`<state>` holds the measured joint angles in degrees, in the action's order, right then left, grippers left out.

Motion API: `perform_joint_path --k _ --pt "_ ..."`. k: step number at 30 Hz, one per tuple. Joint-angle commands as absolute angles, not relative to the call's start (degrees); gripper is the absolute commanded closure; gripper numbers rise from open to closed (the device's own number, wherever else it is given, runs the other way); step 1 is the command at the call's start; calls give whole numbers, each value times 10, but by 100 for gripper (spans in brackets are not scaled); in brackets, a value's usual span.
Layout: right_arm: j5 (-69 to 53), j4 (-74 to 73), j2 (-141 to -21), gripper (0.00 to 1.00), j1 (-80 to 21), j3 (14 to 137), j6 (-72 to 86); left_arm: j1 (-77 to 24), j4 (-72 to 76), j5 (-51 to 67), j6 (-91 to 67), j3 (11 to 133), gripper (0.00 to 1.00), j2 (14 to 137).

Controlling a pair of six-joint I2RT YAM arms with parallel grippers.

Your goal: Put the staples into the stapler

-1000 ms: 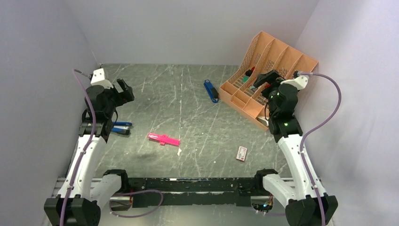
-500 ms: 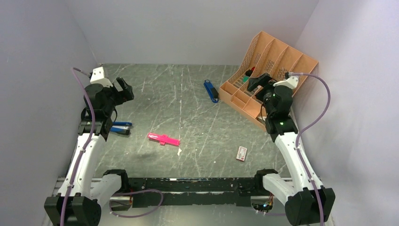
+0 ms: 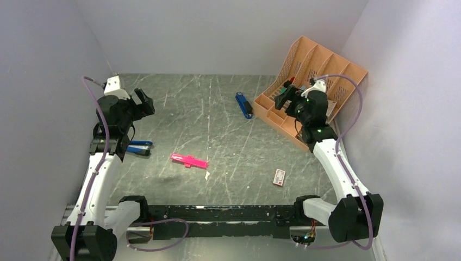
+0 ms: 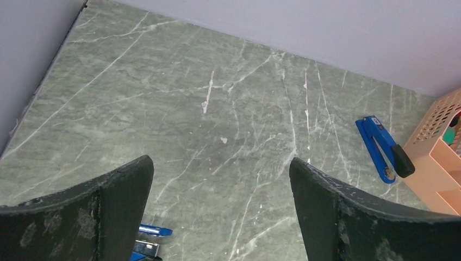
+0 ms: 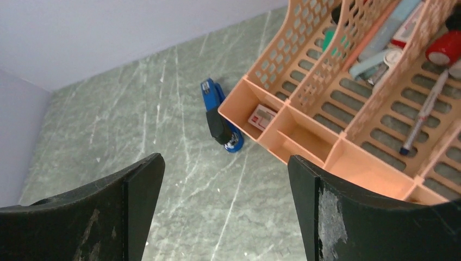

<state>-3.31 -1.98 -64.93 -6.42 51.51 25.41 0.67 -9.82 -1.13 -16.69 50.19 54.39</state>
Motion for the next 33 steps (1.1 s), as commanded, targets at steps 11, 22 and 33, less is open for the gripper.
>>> perform_joint_path --k 11,22,33 --pt "332 -355 -636 8 -263 526 418 23 -113 16 -166 529 1 553" --pt "301 -418 -602 6 -307 401 536 26 -112 32 -167 529 0 565" --pt "228 -419 -602 6 -307 343 558 30 -110 40 -168 529 0 565"
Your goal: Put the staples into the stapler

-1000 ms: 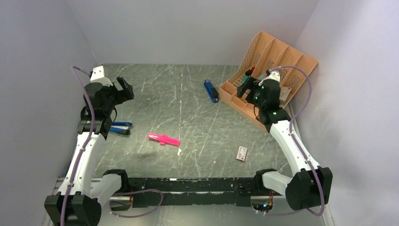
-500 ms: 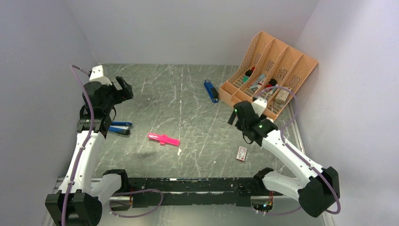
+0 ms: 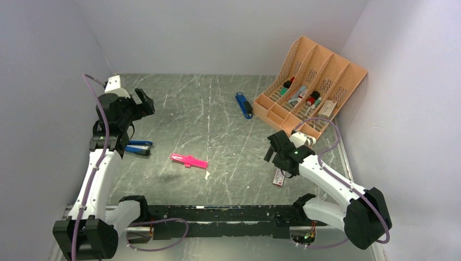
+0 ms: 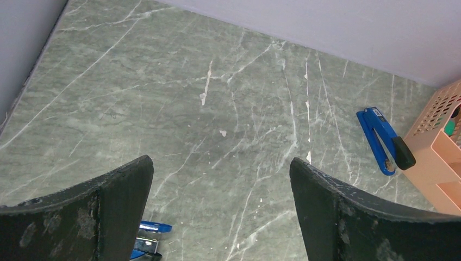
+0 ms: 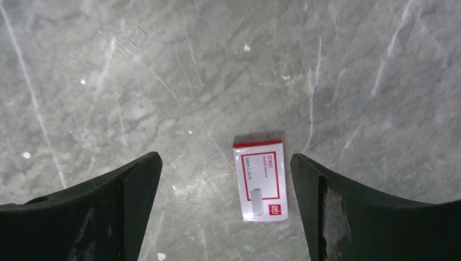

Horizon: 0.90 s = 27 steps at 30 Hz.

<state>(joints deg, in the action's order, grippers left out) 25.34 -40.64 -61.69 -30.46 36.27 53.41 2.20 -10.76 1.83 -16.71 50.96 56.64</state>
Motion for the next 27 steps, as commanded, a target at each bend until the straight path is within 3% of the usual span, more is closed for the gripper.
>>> perform_joint_path --k 1,13,19,27 --pt "220 -419 -599 7 -307 337 560 30 -109 41 -168 528 0 565" --pt "187 -404 -588 15 -307 282 580 33 -112 57 -167 531 2 572" --pt "186 -390 -586 29 -307 271 571 34 -112 60 -168 532 2 572" --pt "183 -385 -585 37 -307 263 572 35 -112 62 -167 532 2 572"
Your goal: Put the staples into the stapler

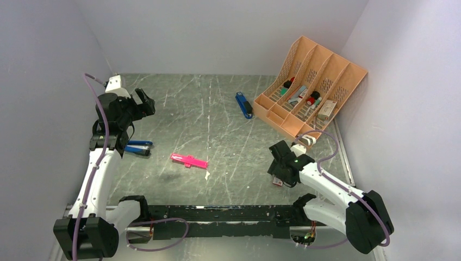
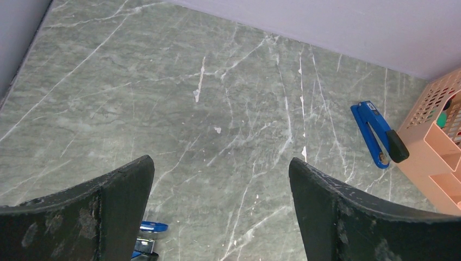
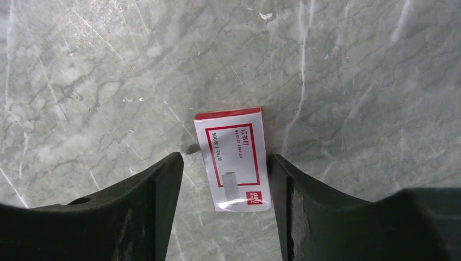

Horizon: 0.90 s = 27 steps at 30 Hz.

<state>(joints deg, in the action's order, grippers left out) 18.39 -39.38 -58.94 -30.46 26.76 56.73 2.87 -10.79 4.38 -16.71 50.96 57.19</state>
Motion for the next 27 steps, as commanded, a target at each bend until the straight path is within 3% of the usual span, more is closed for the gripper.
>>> perform_joint_path --k 1,6,13,18,27 --pt "183 -386 -586 37 -307 264 571 35 -112 62 -167 532 2 573" --pt "179 -381 -587 46 -307 264 567 36 -112 64 -168 532 2 572" --pt "178 -376 -593 47 -307 266 564 36 -113 65 -167 532 2 569" --pt "174 -366 -593 55 -308 273 548 37 -113 65 -168 532 2 568" --pt "148 -325 -596 57 -312 303 463 37 -112 67 -168 531 2 566"
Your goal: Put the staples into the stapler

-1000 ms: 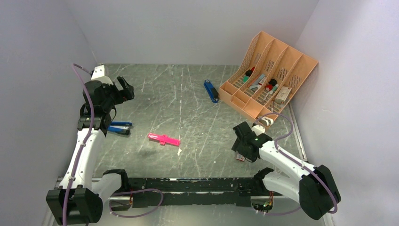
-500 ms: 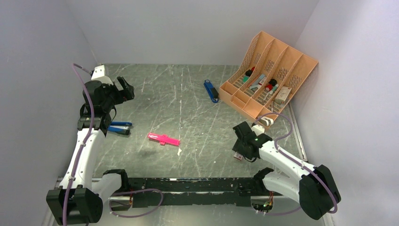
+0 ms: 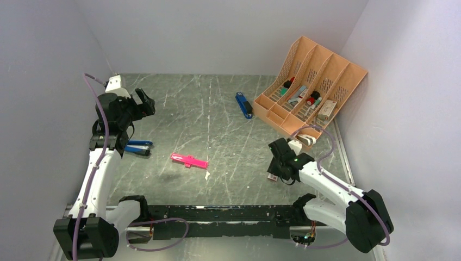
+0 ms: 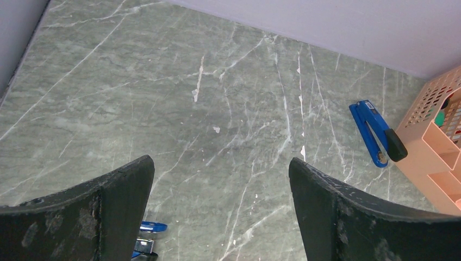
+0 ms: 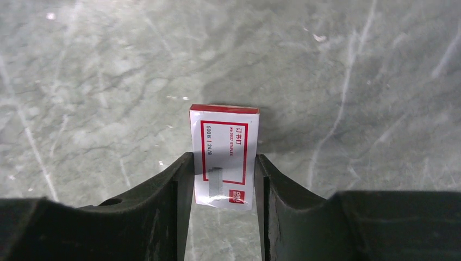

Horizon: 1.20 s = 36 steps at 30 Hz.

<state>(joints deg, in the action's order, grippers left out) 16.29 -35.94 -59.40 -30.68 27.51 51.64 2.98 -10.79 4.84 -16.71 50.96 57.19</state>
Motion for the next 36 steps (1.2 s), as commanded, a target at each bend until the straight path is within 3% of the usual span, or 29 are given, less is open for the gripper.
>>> perform_joint_path --k 1,6,13,18,28,33,36 --pt "131 -302 -603 57 -313 305 445 37 -111 68 -169 530 2 566" --pt "76 -209 -667 56 -326 336 353 37 -109 78 -171 530 2 570" --pt "92 -166 -806 53 -366 450 185 37 -108 94 -170 530 3 579" --pt "17 -136 -887 52 -387 510 65 39 -112 122 -168 537 3 601" --pt "-106 -178 -1024 52 -401 628 -94 40 -100 180 -153 529 3 610" --pt "-80 -219 -1093 51 -425 692 -135 40 -98 192 -151 530 4 614" --pt "-90 -240 -1127 46 -438 721 -147 40 -101 184 -149 531 4 613"
